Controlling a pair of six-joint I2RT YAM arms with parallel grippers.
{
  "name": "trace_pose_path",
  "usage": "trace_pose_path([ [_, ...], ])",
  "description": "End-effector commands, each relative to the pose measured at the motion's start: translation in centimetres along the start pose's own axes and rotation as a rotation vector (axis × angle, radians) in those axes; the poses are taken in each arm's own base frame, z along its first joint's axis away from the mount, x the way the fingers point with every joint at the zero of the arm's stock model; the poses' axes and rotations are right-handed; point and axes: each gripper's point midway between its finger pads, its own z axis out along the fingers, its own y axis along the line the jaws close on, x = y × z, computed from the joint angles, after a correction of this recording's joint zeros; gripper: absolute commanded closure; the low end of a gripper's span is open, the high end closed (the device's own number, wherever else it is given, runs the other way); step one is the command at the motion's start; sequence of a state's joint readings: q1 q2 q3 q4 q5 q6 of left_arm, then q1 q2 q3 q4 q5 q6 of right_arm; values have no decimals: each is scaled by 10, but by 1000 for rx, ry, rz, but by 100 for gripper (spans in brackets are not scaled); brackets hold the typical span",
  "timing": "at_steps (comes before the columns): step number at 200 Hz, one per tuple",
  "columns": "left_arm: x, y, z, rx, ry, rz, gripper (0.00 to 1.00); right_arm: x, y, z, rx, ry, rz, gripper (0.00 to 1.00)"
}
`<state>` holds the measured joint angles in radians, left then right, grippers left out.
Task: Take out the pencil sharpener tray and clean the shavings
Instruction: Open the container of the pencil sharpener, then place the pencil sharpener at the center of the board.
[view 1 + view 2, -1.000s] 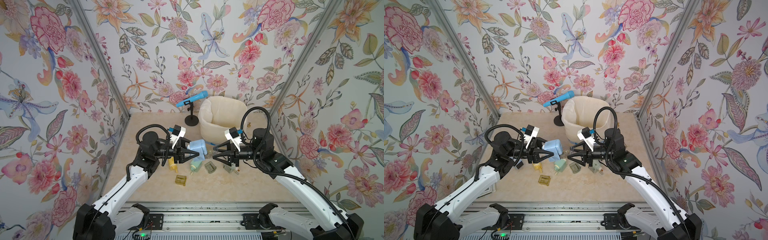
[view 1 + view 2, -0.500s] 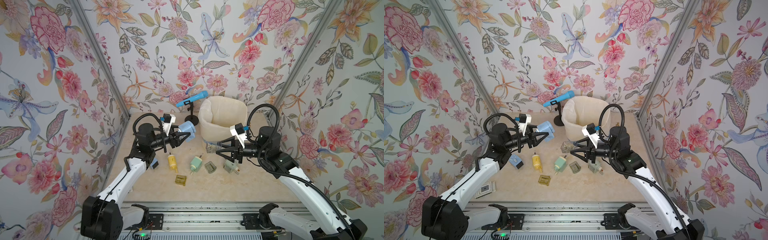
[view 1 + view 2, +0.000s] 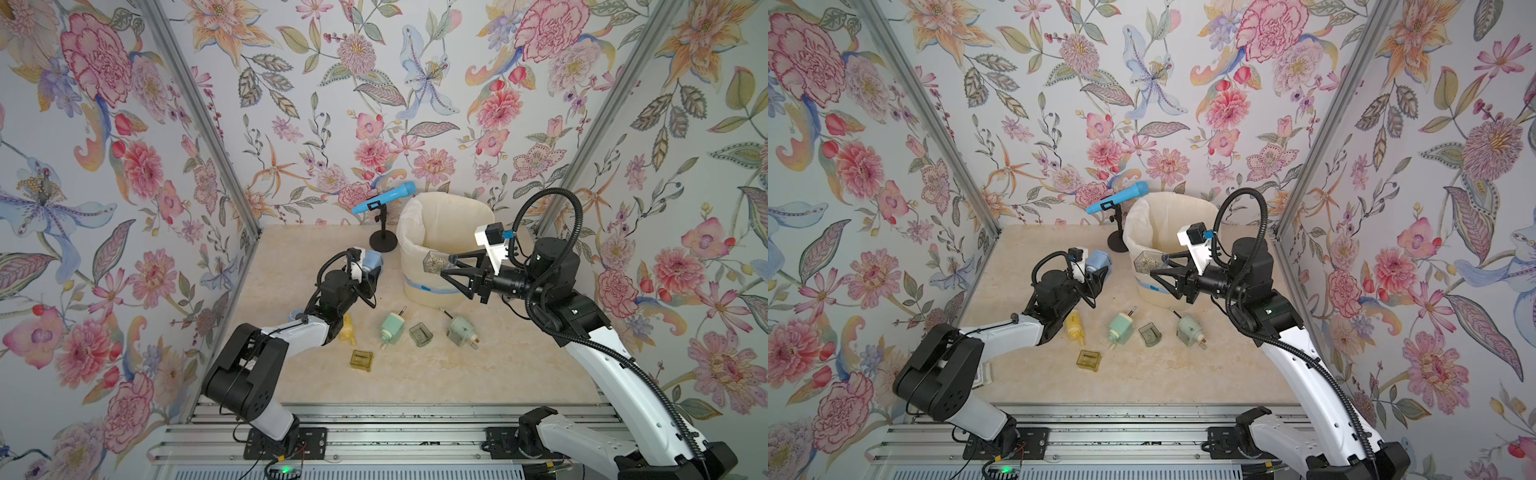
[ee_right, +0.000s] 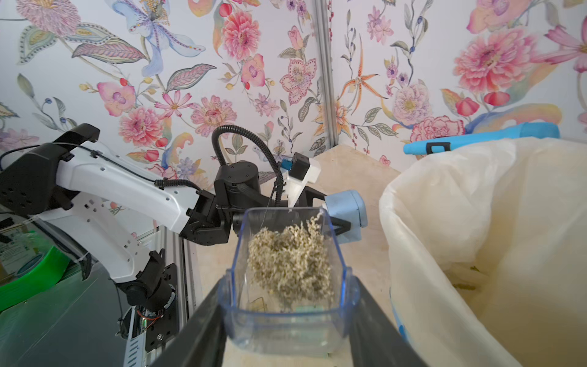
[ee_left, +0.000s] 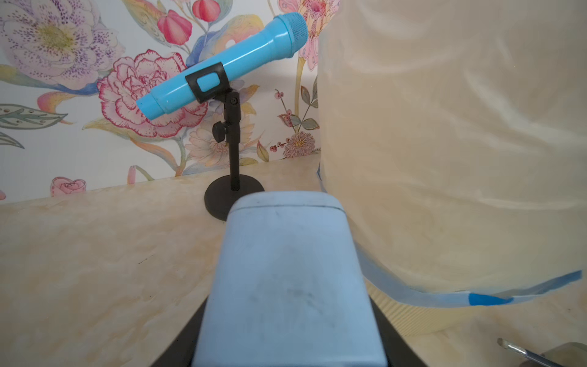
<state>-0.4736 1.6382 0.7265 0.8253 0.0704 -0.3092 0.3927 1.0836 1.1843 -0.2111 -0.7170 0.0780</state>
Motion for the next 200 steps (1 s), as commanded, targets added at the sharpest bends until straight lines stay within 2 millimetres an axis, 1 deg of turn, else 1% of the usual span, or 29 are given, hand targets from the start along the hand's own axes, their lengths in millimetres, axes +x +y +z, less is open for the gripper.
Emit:
trace_pose_path([
  [1,-14,24,-2,-177,-148,-5,82,-12,-22,-2,105,-16,2,55],
  [14,-1,28,-1,-198,-141,-32,82,-15,-29,-1,126,-19,16,55],
  [28,10,25,1,-170,-133,-53,81,-18,-35,0,150,-22,30,54],
  [35,15,23,0,-156,-133,-69,79,-19,-38,1,161,-24,35,54],
  [45,20,20,0,-140,-138,-89,78,-20,-44,2,181,-24,48,53],
  [70,35,17,2,-132,-129,-117,71,-23,-58,8,213,-24,99,54],
  [98,51,13,5,-151,-93,-103,65,-25,-70,18,230,-21,168,54],
  [112,57,8,8,-157,-69,-78,60,-26,-75,20,243,-24,193,55],
  [141,69,6,11,-151,-61,-106,57,-28,-83,26,255,-31,251,55],
  [177,89,3,24,-132,-19,-120,53,-25,-95,31,284,-43,321,56],
  [200,96,1,30,-126,3,-121,49,-23,-104,34,303,-44,372,56],
])
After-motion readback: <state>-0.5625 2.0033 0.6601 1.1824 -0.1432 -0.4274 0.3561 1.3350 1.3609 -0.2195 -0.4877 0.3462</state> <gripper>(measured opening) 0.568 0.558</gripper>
